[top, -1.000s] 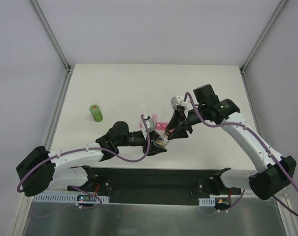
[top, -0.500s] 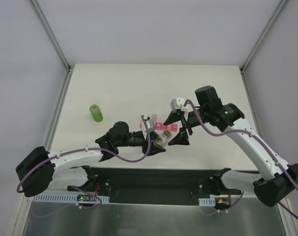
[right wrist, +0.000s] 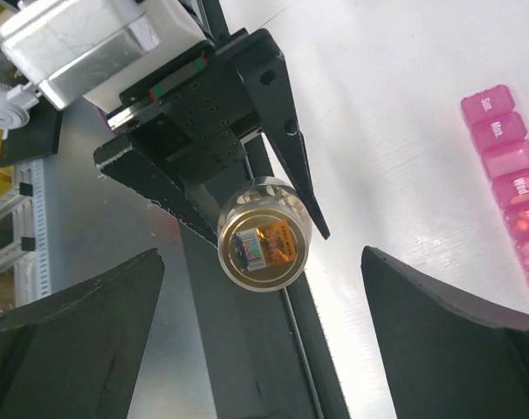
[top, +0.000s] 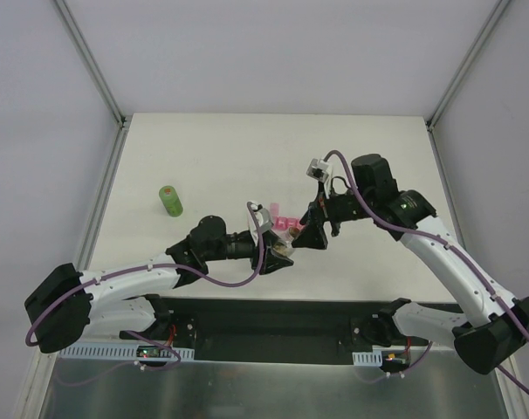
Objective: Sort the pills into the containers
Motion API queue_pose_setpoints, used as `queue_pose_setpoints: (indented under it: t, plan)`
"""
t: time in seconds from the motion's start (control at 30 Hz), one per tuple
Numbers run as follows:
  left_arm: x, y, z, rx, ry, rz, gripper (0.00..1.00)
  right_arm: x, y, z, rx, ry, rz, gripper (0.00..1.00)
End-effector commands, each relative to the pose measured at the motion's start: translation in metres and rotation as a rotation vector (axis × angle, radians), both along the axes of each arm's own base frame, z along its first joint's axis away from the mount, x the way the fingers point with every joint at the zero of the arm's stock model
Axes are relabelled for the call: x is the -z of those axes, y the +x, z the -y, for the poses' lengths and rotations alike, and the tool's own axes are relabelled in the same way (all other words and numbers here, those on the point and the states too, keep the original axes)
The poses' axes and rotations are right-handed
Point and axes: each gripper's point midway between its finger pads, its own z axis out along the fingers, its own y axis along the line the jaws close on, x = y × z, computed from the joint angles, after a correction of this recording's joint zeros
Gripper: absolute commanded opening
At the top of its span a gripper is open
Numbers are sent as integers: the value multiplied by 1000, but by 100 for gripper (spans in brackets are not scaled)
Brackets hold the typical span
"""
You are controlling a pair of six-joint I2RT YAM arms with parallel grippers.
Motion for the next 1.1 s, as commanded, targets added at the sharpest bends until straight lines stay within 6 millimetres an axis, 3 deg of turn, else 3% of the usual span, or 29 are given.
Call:
queue_pose_setpoints:
  t: [0.0, 0.17, 0.33, 0.5, 0.63, 0.67, 0.77, 0.83, 0.9, 0.93, 1.0, 1.07]
  plan:
    - [-22, 9, 6, -18, -43, 27, 0, -8, 5, -6, 57, 33, -58, 97]
    - [-24, 11, 7, -19, -41, 30, 0, -8, 4, -10, 37, 45, -90, 77]
    - [-25, 11, 7, -24, -45, 33, 0, -1, 2, -13, 19, 23, -111, 72]
    - [-25, 13, 5, -36, -42, 30, 0, -1, -1, -16, -12, 19, -118, 55]
    - [-20, 11, 3, -38, -35, 27, 0, -8, -7, -18, -76, 40, -83, 33]
    - [-19, 10, 3, -35, -34, 28, 0, -11, -7, -18, -92, 47, -67, 23]
    - [-15, 7, 1, -20, -27, 31, 0, -25, -10, -23, -183, 89, -3, 14]
    - [-12, 3, 0, -4, -24, 32, 0, -39, -19, -25, -280, 139, 26, 11]
    - [-14, 1, -1, 4, -27, 38, 0, -38, -18, -27, -393, 174, 147, 11]
    - [-11, 0, -2, 7, -20, 34, 0, -43, -34, -23, -470, 209, 132, 11]
    - [-13, -2, -3, 17, -23, 42, 0, -33, -36, -21, -620, 252, 350, 12]
    - [-12, -4, -4, 23, -19, 41, 0, -21, -42, -18, -696, 210, 420, 13]
